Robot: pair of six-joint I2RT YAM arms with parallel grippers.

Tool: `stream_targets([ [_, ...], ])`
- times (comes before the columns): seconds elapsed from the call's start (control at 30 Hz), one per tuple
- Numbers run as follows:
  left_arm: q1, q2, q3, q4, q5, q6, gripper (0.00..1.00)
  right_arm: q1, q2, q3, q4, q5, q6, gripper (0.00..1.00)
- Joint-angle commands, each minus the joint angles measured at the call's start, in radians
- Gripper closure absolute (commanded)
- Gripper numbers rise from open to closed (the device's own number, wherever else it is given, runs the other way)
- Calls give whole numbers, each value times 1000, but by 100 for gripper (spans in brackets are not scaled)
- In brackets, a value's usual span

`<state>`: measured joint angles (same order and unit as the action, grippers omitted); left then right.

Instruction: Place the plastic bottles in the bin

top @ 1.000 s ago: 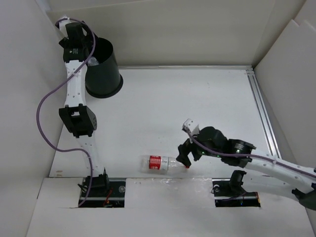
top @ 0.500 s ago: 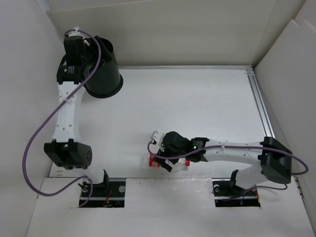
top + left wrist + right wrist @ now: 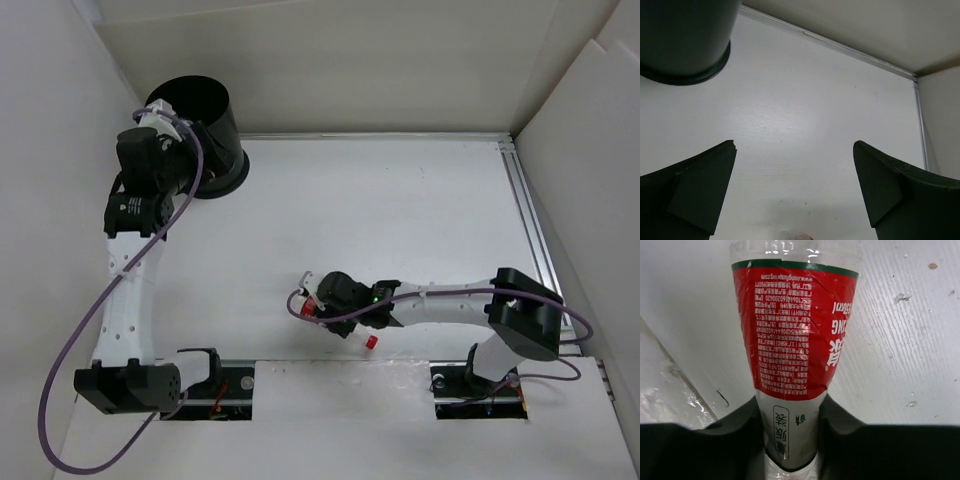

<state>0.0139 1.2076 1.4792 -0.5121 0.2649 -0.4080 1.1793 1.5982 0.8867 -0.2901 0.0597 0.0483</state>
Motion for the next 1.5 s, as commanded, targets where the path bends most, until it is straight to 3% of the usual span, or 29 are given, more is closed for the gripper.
stream_targets([
  [0.0, 3, -25, -107, 85, 163, 15, 0, 6, -41, -9, 63, 32, 60, 76],
  [0.03, 3, -39, -132, 98, 183, 15, 0, 6, -41, 3, 63, 52, 61, 85],
  [0.17, 3, -72, -290, 213, 327, -6, 0, -50, -60, 78, 37, 75, 85, 100],
  [0.2, -6, -72, -313, 236, 388, -18, 0, -69, -60, 96, 25, 87, 99, 100],
  [0.33, -139, -94, -376, 305, 376, -63, 0, -196, -70, 191, 25, 97, 160, 100],
  [0.47, -242, -94, -437, 420, 346, -133, 0, -311, -49, 270, 153, -33, 214, 100],
  [0.6, -298, -74, -474, 494, 284, -190, 0, -311, -26, 380, 190, -58, 223, 100],
  [1.03, -316, 38, -456, 619, 292, -242, 0, -293, -103, 301, 480, -273, 257, 100],
  [1.13, -316, 38, -456, 670, 327, -275, 19, -293, -115, 276, 557, -310, 277, 100],
  [1.17, -316, 38, -456, 682, 327, -285, 53, -293, -115, 276, 557, -329, 288, 100],
  [1.2, -316, 38, -456, 682, 327, -285, 72, -293, -115, 287, 557, -330, 288, 100],
  [1.23, -316, 38, -456, 682, 327, -298, 85, -293, -115, 287, 557, -330, 288, 99],
  [1.27, -316, 38, -445, 682, 327, -298, 94, -293, -115, 287, 557, -330, 288, 96],
  [1.3, -316, 38, -445, 682, 315, -298, 100, -302, -115, 287, 557, -330, 288, 75],
  [1.37, -316, 38, -412, 673, 280, -307, 100, -316, -138, 278, 557, -313, 288, 24],
  [1.4, -316, 38, -393, 660, 260, -307, 100, -340, -138, 261, 557, -289, 297, 16],
  [1.43, -316, 38, -370, 643, 240, -298, 100, -354, -155, 241, 543, -275, 297, 0],
  [1.47, -316, 67, -303, 594, 220, -287, 100, -365, -176, 230, 531, -255, 297, 0],
])
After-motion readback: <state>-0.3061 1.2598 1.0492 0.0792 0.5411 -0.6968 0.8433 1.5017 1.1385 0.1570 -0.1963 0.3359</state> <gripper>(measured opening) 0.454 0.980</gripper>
